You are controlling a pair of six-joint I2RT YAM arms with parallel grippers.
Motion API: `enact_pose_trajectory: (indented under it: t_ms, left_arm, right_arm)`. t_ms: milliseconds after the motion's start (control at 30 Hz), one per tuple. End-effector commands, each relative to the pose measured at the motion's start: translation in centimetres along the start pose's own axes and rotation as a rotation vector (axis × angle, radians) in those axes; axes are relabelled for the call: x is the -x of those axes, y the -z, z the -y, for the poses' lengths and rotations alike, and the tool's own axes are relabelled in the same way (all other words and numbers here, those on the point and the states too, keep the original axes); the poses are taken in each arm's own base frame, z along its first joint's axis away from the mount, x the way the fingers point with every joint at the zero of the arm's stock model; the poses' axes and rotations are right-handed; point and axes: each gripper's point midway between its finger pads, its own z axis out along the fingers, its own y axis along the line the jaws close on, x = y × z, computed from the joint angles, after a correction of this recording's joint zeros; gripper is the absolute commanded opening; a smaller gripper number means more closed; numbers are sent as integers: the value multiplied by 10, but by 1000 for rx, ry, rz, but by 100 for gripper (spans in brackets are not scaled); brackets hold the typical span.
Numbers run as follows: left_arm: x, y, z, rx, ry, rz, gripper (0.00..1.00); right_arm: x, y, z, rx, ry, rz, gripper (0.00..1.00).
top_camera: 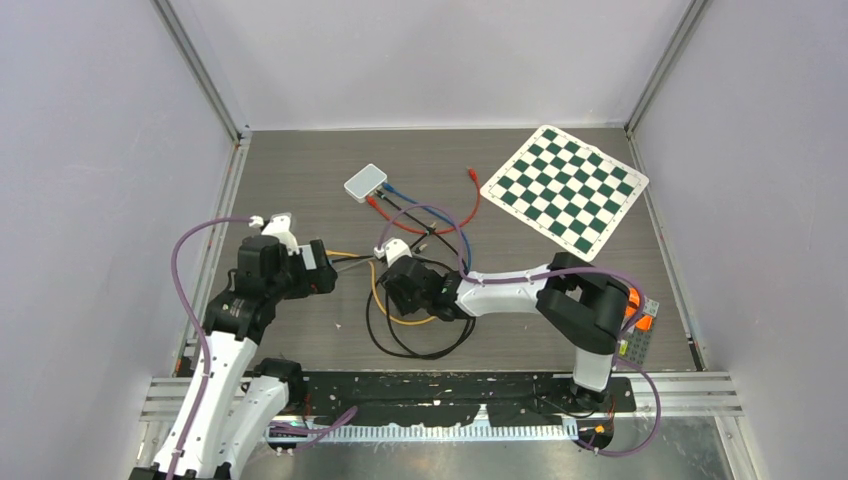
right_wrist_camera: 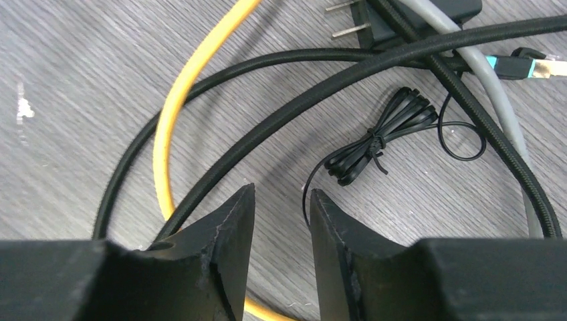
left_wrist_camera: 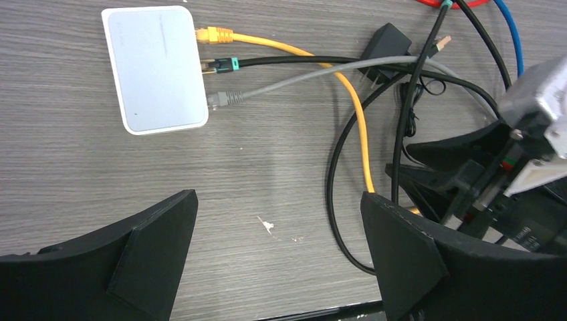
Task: Insert the plug into the switch port
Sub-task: Pick up the power from the center of the board.
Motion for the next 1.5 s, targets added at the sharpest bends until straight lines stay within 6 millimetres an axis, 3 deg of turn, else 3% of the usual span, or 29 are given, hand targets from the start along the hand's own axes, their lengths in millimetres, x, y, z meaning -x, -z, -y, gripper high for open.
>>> enact_pose_trajectory:
  t_ms: [0,133,167,200,300,367,467,633,867,1033,1167,1333,1433,1467]
  left_arm:
    - [-2,0,13,-82,-3,-1,96]
    - [-5,-2,16,-102,-11,-25,96]
    - [-5,-2,17,-107,-12,-30,96]
    - [-5,-3,19,-114,-12,-36,95]
    - [-4,-3,21,-126,-14,-38,94]
    - [-4,-3,25,-149,-12,-41,94]
    - [-10,-4,37,-226,-27,-68,94]
    - [-20,-6,56,-339,-17,-143,90]
    - [-33,-12,78,-460,38,-241,89]
    - [-36,-18,84,-481,63,-256,88]
    - [-28,-14,90,-514,33,-206,88]
    - [-5,7,128,-706,1,-62,87]
    - [-6,15,149,-794,-15,-43,87]
    - [-8,15,152,-800,-21,-45,87]
  right_arm:
    - [6,-9,10,-87,1,28,40]
    - [2,-11,16,-118,8,19,33]
    - [5,-9,15,-115,6,26,29]
    - [9,-6,13,-106,6,24,19]
    - [27,20,4,-61,-18,10,6]
    - [45,45,-8,13,-48,21,5]
    - [54,75,-21,109,-90,46,5]
    - [75,116,-20,161,-124,134,5]
    - [107,144,-20,190,-137,249,5]
    - [114,158,-19,196,-145,262,5]
    - [122,177,-11,172,-185,297,5]
    - [136,196,9,111,-415,409,5]
    - [148,206,16,134,-631,505,5]
    - [139,202,23,106,-671,514,5]
